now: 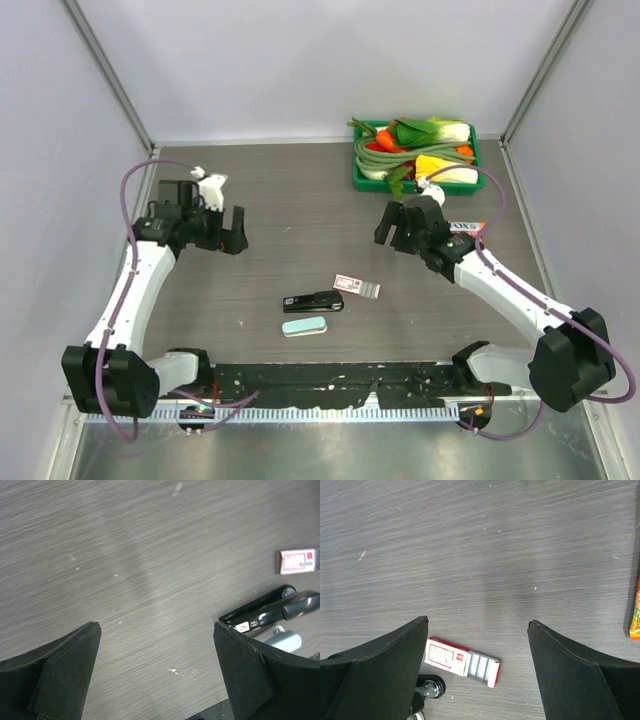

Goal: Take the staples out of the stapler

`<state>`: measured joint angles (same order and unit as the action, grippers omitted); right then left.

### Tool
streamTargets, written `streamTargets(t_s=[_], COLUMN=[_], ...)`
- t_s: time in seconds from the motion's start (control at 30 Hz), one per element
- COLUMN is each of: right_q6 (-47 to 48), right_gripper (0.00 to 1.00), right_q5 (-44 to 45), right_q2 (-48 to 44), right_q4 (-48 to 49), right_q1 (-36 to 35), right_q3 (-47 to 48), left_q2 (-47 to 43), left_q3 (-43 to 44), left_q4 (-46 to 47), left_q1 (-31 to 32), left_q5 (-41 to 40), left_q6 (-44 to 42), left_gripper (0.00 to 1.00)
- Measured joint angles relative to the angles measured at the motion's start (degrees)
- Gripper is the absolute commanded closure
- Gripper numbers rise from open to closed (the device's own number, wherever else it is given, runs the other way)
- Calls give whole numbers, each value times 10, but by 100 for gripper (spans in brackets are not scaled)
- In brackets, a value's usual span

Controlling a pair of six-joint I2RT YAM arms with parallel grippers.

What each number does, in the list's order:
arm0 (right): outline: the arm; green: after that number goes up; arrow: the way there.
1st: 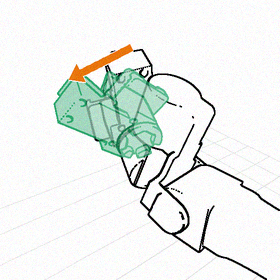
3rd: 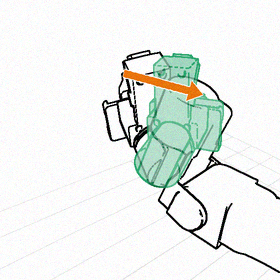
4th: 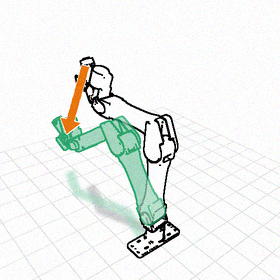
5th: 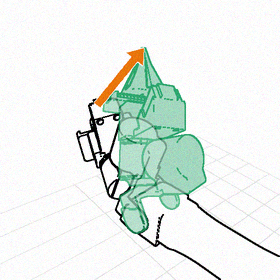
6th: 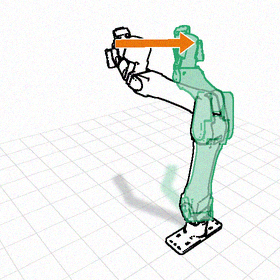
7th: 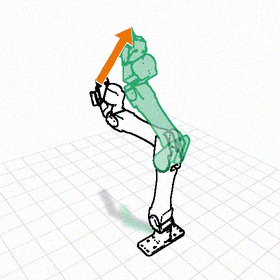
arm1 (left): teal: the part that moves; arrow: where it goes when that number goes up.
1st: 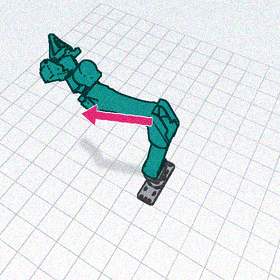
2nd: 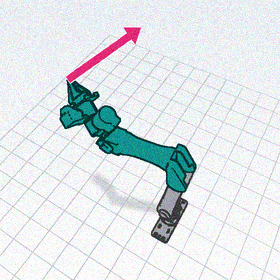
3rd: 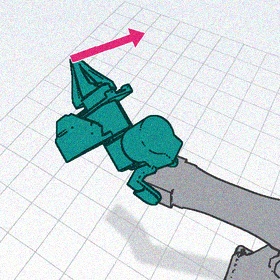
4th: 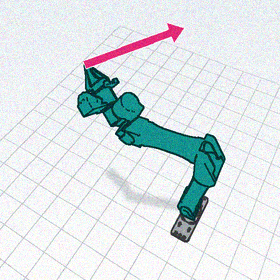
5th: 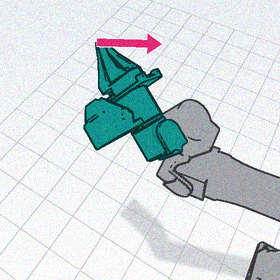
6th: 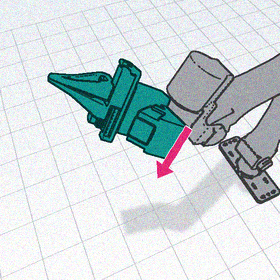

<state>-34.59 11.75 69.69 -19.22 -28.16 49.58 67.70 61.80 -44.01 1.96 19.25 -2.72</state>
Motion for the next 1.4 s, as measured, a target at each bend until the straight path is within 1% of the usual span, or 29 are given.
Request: streamTargets(t_s=[0.17,0.33,0.43,0.6,0.83,1.23,1.4], right_q6=[0,3,7,16,28,31,31], right_gripper=[14,13,13,13,13,13,14], right_q5=[1,5,6,5,-1,-15,-18], right_q2=[0,-4,-23,-85,-164,-228,-236], right_q4=[5,5,8,7,9,-33,-39], right_q1=[0,0,0,-1,-1,-1,-2], right_q3=[-26,-37,-61,-92,-109,-116,-116], left_q2=[12,58,84,128,197,215,236], left_q3=[0,7,7,10,34,35,35], left_q4=[0,3,11,35,52,84,87], left_q1=[103,209,258,329,385,479,502], left_q5=[-26,-70,-84,-93,-85,-66,-56], left_q6=[-14,-40,-52,-66,-88,-118,-134], left_gripper=[0,0,0,0,0,0,0])
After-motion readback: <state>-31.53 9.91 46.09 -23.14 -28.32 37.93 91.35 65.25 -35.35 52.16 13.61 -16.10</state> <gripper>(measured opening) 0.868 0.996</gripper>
